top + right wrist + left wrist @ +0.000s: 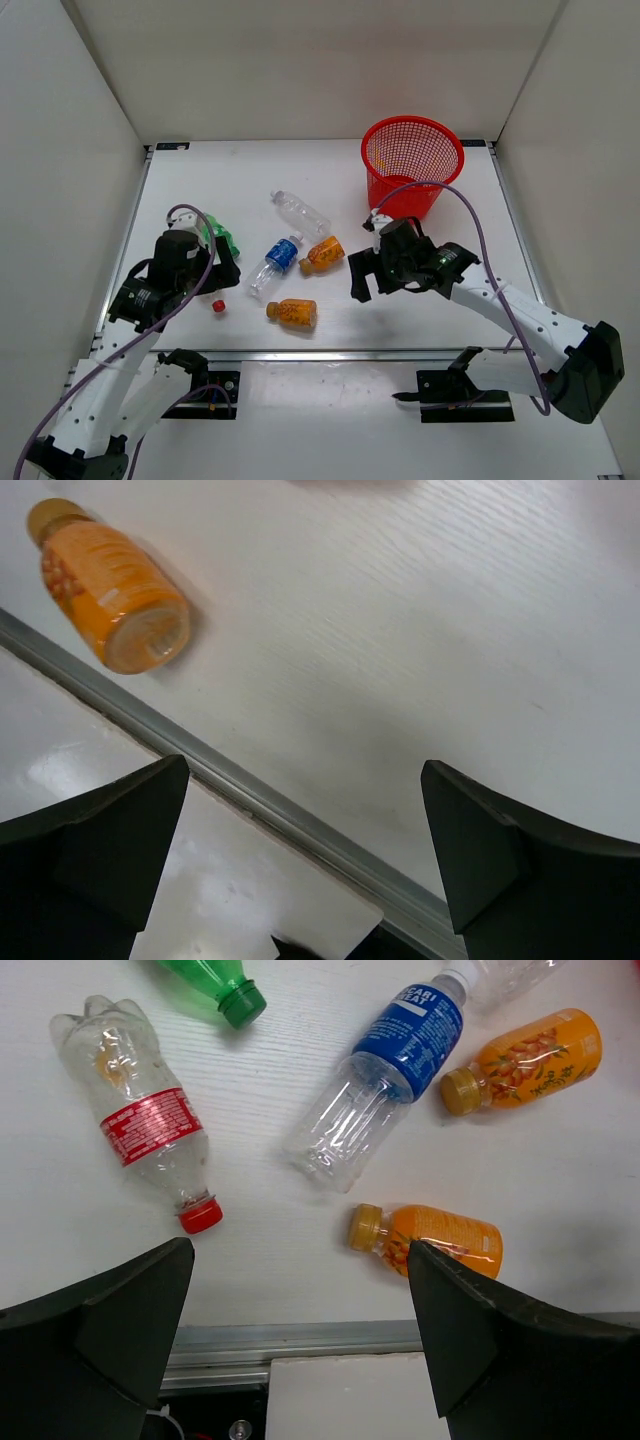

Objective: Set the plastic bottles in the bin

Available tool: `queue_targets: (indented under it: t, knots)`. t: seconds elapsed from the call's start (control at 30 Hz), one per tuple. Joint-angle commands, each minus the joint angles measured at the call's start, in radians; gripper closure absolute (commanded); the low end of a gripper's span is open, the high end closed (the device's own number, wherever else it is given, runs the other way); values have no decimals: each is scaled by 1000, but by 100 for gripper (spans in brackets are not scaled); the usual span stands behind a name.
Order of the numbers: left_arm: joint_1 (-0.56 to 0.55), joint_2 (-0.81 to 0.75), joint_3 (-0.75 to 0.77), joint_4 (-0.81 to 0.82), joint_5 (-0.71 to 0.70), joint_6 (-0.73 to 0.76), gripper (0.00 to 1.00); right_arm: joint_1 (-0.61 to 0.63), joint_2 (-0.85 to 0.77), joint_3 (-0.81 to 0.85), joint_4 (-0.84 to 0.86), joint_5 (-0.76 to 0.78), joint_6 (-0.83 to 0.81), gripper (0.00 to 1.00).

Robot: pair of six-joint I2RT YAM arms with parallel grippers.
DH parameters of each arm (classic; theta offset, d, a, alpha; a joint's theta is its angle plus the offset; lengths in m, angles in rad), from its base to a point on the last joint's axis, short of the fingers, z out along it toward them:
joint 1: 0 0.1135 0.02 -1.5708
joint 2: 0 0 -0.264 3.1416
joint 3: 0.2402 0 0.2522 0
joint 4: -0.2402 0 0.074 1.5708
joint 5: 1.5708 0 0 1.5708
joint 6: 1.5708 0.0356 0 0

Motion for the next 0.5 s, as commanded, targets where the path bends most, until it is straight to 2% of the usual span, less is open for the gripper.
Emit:
queue_targets:
  t: [0.0,0.07,0.13,0.3,0.37,0.47]
  knots:
    - [-1,9,36,-44,-58,8,2,92,-37,45,127,104,-48,0]
    - [-2,25,41,-25,-73,19,1,117,-37,47,182,157,-71,1]
    - [4,31,56,-6,-58,31,1,84,3,65,226,163,-60,1]
    - [16,59,96,34,-73,44,1,77,165,146,210,195,-10,1]
    - [17,68,117,37,-79,57,2,115,224,171,231,270,1,1]
    - [27,89,137,48,-96,83,1,116,337,211,220,418,128,1]
